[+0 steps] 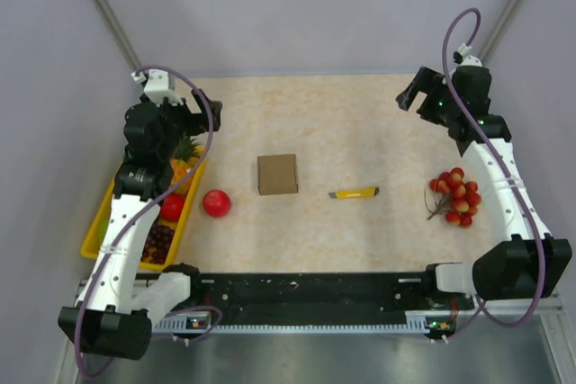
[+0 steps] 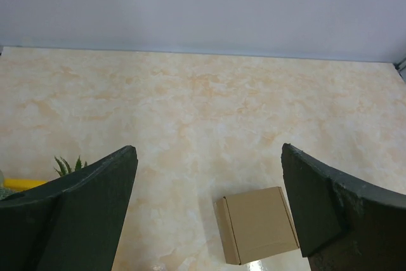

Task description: Unpack the express box

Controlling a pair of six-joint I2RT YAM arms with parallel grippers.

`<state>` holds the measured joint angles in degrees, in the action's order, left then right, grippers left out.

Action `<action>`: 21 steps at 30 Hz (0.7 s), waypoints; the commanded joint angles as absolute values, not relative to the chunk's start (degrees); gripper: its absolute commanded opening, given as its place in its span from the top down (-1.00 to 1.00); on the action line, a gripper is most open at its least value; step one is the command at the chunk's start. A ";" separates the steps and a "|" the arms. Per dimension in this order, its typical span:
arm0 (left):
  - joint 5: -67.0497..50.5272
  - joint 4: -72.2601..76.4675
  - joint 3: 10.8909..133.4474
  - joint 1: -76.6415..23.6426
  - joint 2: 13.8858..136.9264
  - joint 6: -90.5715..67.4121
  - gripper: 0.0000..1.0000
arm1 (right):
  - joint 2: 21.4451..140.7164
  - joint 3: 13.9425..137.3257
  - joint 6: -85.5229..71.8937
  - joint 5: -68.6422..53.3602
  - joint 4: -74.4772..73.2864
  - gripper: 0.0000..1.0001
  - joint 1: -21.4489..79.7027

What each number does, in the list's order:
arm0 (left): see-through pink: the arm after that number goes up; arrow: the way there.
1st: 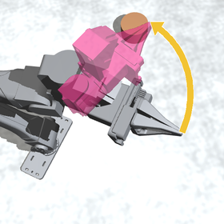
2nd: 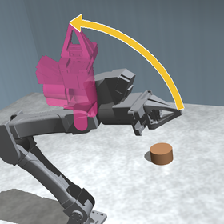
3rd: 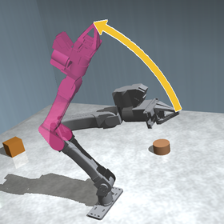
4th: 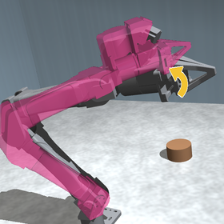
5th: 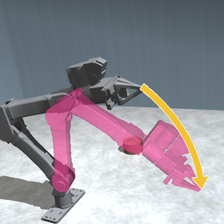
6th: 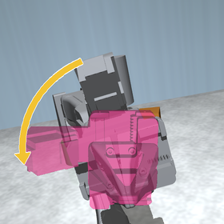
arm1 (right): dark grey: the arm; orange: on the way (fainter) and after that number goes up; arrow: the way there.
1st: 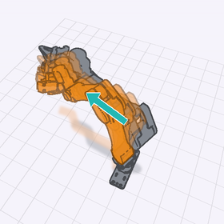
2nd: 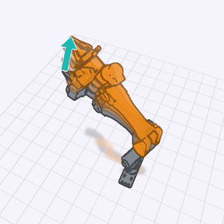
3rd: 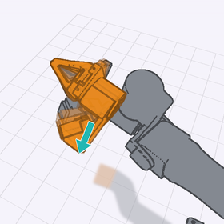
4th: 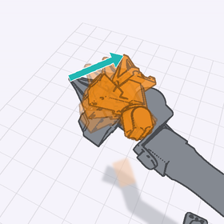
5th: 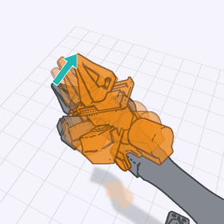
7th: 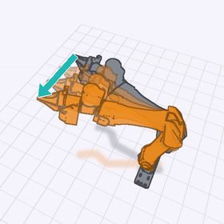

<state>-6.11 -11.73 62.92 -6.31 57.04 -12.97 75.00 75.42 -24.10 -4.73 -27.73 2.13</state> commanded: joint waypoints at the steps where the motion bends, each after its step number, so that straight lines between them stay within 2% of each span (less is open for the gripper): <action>1: -1.77 -10.81 62.50 -6.24 56.78 -15.63 -0.98 | 72.77 74.88 -25.22 -9.65 -27.69 -0.98 2.55; 4: 2.20 -12.74 63.10 -5.89 56.25 -21.41 -0.98 | 72.34 74.09 -25.57 -12.38 -27.69 -0.98 3.60; 8: -5.10 -15.64 66.53 -5.27 57.30 -23.64 -0.98 | 71.98 71.90 -20.93 -14.07 -27.34 -0.98 6.67; 13: 2.02 -17.84 64.00 -5.19 56.51 -29.44 -0.98 | 73.73 70.58 -15.21 -8.72 -25.59 -0.98 18.16; 16: -3.14 -16.53 60.75 -5.19 55.55 -25.34 -0.98 | 76.81 70.93 -14.16 -4.85 -23.21 -0.98 24.05; 19: -6.93 -13.12 54.01 -5.10 54.84 -28.29 -0.98 | 80.41 71.63 -11.62 -4.22 -20.67 -0.98 28.37; 21: -13.51 -11.69 51.34 -4.57 56.33 -29.09 -0.97 | 84.00 72.41 -11.95 -1.60 -18.29 -0.97 32.07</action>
<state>-3.92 -15.86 57.39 -5.28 55.48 -26.65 78.89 70.39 -14.96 -6.79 -24.67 26.74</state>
